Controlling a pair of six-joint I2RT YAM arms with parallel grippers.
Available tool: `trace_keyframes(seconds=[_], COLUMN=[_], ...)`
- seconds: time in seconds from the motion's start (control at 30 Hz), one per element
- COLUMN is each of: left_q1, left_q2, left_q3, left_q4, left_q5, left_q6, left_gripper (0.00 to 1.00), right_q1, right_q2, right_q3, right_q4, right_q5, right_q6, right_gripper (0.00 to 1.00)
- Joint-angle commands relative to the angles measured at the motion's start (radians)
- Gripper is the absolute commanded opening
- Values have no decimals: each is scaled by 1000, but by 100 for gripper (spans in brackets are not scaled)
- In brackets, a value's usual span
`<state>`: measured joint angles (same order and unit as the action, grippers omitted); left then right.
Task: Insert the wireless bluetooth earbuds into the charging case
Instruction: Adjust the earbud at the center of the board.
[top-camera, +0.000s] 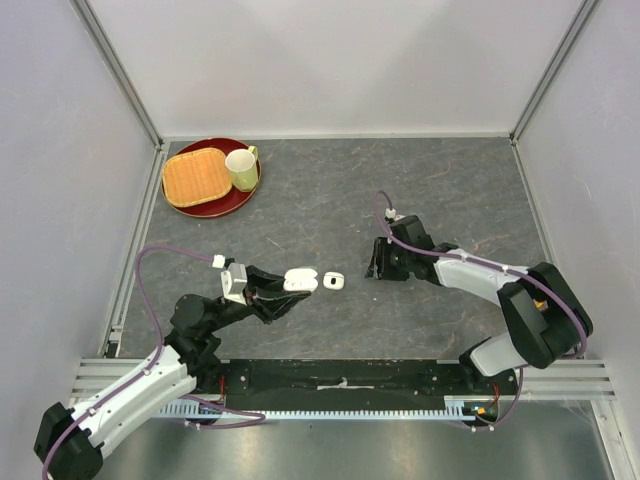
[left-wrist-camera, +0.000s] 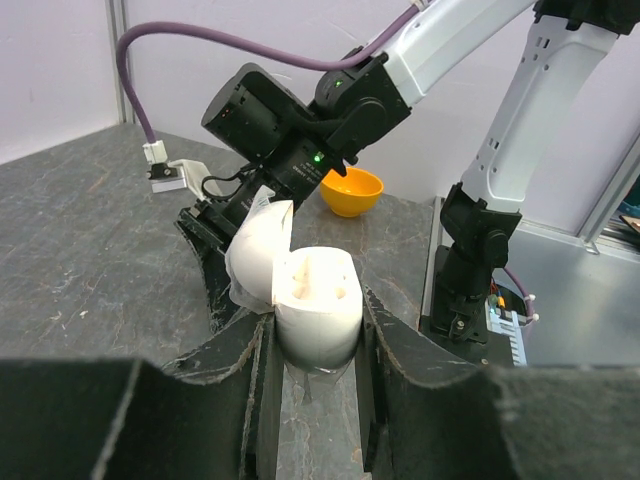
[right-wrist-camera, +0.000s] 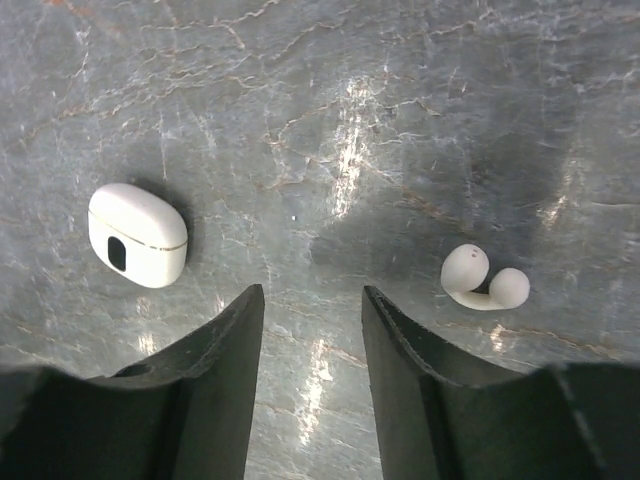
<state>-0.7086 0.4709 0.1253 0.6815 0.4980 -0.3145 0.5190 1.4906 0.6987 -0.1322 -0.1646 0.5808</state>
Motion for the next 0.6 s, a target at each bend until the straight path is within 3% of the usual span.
trace_keyframes(seconds=[0.0, 0.17, 0.57], left_q1=[-2, -2, 0], left_q2=[-8, -14, 25], left_q3=[0, -9, 4], left_q4=[13, 13, 38], left_q5=[-21, -33, -15], left_q6=[-20, -17, -26], left_gripper=[2, 2, 2], right_q1=[7, 6, 30], right_q2=[-114, -196, -98], right_q3=[35, 16, 48], right_q4=[-17, -116, -161], right_q5=[11, 156, 203], right_q6=[-104, -244, -299], right_gripper=[49, 45, 42])
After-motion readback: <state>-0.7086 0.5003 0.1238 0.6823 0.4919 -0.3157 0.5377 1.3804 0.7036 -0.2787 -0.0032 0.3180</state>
